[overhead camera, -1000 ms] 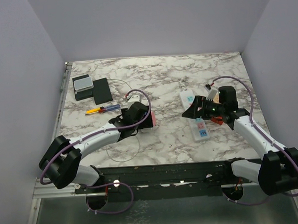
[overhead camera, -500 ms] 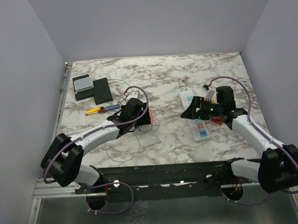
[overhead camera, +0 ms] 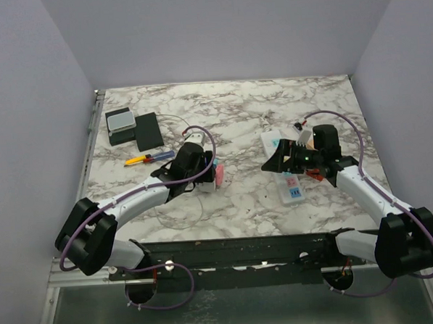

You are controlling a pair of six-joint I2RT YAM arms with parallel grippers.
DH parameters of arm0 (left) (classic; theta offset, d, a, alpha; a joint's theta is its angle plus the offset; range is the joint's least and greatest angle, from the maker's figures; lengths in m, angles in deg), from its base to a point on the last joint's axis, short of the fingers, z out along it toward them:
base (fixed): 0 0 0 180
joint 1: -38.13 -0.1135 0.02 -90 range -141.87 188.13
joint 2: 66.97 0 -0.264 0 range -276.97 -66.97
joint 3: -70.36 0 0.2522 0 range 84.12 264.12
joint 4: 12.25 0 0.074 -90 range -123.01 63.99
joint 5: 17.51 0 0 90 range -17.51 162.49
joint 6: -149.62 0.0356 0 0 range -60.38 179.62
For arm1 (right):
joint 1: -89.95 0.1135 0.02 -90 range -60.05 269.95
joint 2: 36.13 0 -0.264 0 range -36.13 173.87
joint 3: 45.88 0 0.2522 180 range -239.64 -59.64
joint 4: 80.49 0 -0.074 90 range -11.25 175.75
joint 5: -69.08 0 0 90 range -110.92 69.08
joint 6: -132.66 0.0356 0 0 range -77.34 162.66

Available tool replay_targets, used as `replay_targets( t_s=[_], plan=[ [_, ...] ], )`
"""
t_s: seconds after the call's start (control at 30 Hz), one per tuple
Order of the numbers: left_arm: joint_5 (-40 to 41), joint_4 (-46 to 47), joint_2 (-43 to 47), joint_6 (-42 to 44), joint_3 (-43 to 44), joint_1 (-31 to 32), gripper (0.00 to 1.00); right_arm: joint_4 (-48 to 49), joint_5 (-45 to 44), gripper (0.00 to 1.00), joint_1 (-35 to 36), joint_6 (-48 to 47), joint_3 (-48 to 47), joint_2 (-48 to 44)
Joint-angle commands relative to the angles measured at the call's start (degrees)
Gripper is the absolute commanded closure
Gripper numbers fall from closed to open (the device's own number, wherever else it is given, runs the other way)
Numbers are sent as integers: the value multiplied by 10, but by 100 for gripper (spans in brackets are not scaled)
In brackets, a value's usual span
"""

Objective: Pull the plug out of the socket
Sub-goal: Pick up the socket from the center of the board.

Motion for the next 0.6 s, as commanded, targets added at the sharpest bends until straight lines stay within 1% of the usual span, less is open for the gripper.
replay_targets(
  t_s=[0.0, 0.1, 0.27, 0.43, 0.57],
  plan=[
    [-51, 9, 44, 79, -13, -3, 80, 18, 3, 1, 4, 7, -16, 3],
    [-87, 15, 64, 94, -20, -3, 91, 25, 10, 1, 5, 12, -18, 6],
    [-158, 39, 117, 123, -24, -1, 100, 31, 46, 1, 5, 26, -22, -8],
    [-248, 50, 174, 174, -19, 1, 100, 53, 107, 0, 6, 60, -19, -14],
    [-269, 75, 215, 185, -19, 16, 100, 73, 135, 0, 5, 104, -18, -22]
  ],
)
